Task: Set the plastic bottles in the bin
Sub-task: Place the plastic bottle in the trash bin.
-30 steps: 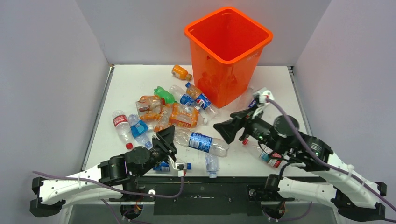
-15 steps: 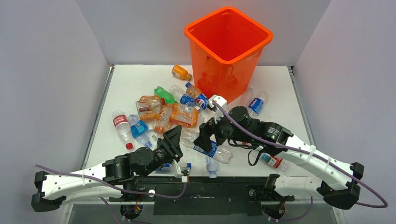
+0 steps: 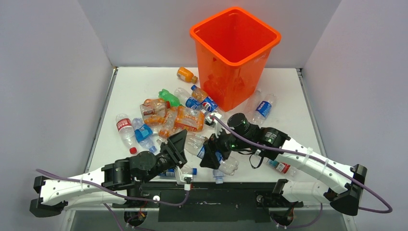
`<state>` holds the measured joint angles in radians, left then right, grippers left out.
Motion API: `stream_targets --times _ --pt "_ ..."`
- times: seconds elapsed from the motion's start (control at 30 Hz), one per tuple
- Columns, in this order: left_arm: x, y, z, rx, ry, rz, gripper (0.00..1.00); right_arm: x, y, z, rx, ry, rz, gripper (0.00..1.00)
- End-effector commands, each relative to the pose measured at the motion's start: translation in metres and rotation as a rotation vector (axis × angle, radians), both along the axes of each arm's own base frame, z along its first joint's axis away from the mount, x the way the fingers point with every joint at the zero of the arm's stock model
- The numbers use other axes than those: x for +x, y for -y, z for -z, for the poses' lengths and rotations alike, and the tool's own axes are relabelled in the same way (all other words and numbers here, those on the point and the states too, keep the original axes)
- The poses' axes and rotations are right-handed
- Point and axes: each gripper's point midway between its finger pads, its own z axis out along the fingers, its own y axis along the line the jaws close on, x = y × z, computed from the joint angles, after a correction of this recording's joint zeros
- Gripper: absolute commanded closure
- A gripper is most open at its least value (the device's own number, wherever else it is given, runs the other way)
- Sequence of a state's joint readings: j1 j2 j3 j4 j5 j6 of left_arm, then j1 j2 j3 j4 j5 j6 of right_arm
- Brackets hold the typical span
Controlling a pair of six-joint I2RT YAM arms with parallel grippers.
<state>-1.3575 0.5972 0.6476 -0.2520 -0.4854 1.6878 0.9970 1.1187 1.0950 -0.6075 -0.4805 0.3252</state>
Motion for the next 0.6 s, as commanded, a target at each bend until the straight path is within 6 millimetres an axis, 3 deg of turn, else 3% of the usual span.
stream_targets --times 0.0,0.1,0.4,0.57 --pt "-0.004 -0.002 -0.023 -0.05 0.017 0.02 1.0 -0.009 -0.01 -0.001 0.054 -0.029 -0.065 0.1" --pt "-0.004 -0.002 -0.025 -0.061 0.015 0.02 1.0 -0.007 -0.01 0.013 0.022 -0.047 -0.049 0.02" --pt "-0.005 -0.001 -0.025 -0.062 0.006 0.024 0.98 0.002 -0.012 0.008 0.046 -0.04 -0.026 0.49" --pt "-0.007 -0.003 -0.034 -0.143 -0.027 0.028 0.65 0.006 -0.012 -0.008 0.1 -0.009 -0.016 0.6"
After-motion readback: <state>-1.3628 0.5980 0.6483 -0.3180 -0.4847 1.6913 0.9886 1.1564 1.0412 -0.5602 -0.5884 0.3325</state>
